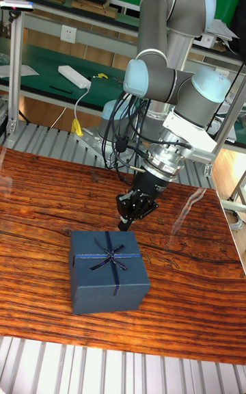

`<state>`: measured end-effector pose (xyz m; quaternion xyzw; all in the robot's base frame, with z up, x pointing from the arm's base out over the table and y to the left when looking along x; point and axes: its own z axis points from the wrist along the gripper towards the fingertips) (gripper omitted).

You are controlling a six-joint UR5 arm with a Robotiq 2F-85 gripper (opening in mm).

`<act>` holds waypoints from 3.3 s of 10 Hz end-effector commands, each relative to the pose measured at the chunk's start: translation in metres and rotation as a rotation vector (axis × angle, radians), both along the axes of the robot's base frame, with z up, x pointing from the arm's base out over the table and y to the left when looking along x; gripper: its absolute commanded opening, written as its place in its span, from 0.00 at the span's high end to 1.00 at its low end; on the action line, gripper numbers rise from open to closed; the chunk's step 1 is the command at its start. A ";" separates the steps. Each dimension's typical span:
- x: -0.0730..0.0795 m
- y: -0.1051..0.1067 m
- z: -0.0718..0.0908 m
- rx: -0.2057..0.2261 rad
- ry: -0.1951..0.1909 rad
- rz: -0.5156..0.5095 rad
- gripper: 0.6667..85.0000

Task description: Slide the outer casing onto the gift box

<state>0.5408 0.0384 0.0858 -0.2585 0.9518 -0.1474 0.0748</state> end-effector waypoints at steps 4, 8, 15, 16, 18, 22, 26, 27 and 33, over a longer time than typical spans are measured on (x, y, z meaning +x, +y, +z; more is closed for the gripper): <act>-0.001 0.005 0.001 0.022 0.002 -0.010 1.00; -0.005 0.008 0.000 0.035 0.016 -0.009 0.99; -0.007 0.011 -0.004 0.053 0.020 -0.005 0.94; -0.009 0.008 -0.008 0.049 0.025 0.013 0.95; -0.014 0.004 -0.013 0.043 0.033 0.029 0.96; -0.012 0.003 -0.020 0.057 0.013 0.039 0.98; -0.003 0.003 -0.023 0.056 -0.008 0.048 0.99; -0.001 0.003 -0.022 0.053 -0.011 0.052 0.99; 0.006 0.002 -0.017 0.042 -0.015 0.053 1.00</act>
